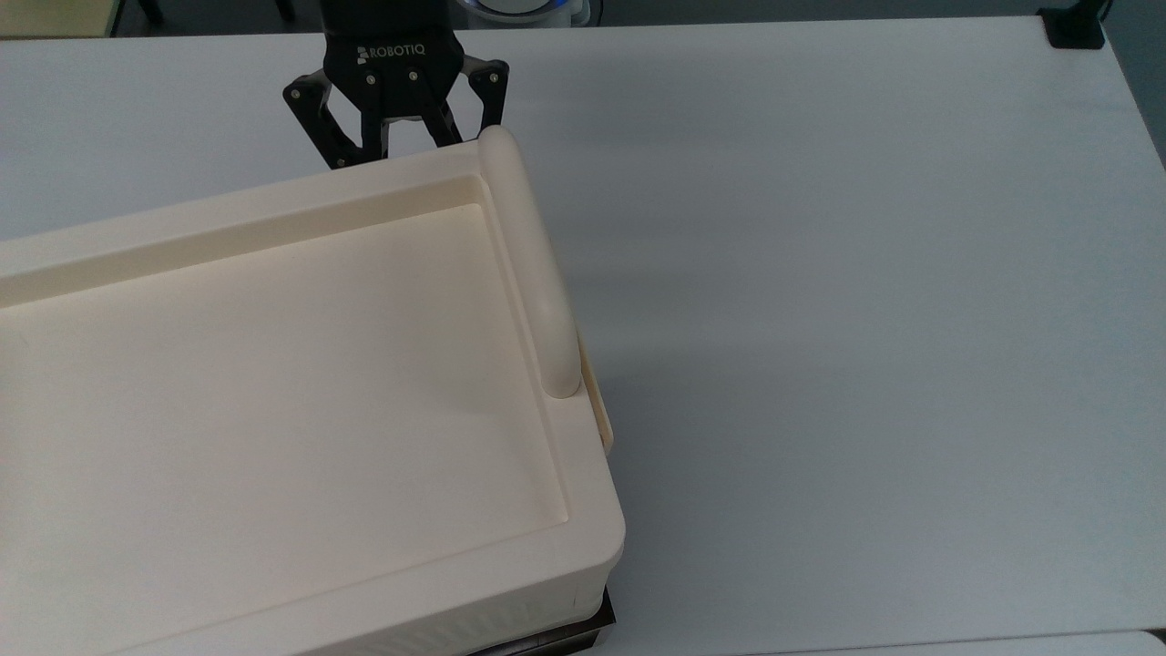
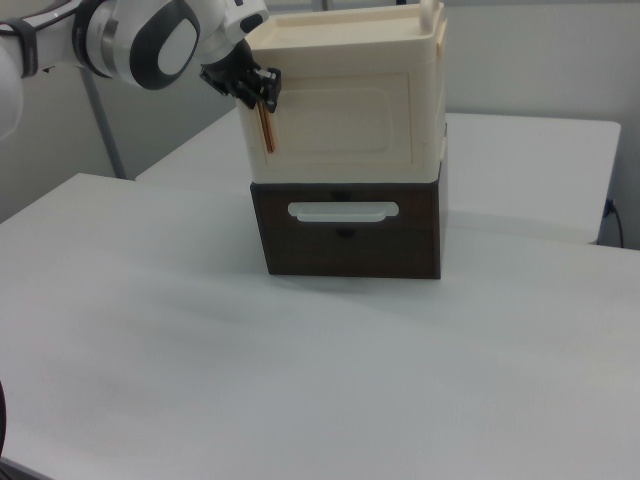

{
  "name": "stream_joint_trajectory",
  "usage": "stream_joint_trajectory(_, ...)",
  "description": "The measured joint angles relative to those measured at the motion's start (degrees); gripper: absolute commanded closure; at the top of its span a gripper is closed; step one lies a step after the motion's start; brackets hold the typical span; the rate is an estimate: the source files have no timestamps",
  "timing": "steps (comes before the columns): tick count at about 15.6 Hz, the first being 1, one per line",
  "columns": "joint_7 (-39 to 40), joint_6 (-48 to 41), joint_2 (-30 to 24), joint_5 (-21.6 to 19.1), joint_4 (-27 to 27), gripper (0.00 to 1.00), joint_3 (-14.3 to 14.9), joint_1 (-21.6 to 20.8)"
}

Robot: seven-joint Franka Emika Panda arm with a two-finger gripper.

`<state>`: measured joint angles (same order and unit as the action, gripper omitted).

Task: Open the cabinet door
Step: 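Close the gripper around the orange door handle, then pull the handle outward, swinging the door open on its hinge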

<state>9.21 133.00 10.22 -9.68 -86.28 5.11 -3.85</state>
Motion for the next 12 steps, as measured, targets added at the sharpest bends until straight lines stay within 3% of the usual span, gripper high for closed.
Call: stream_joint_trajectory(12,0.46,-1.44,-0.42,-0.49,-0.12,1.0,-0.69,0.62)
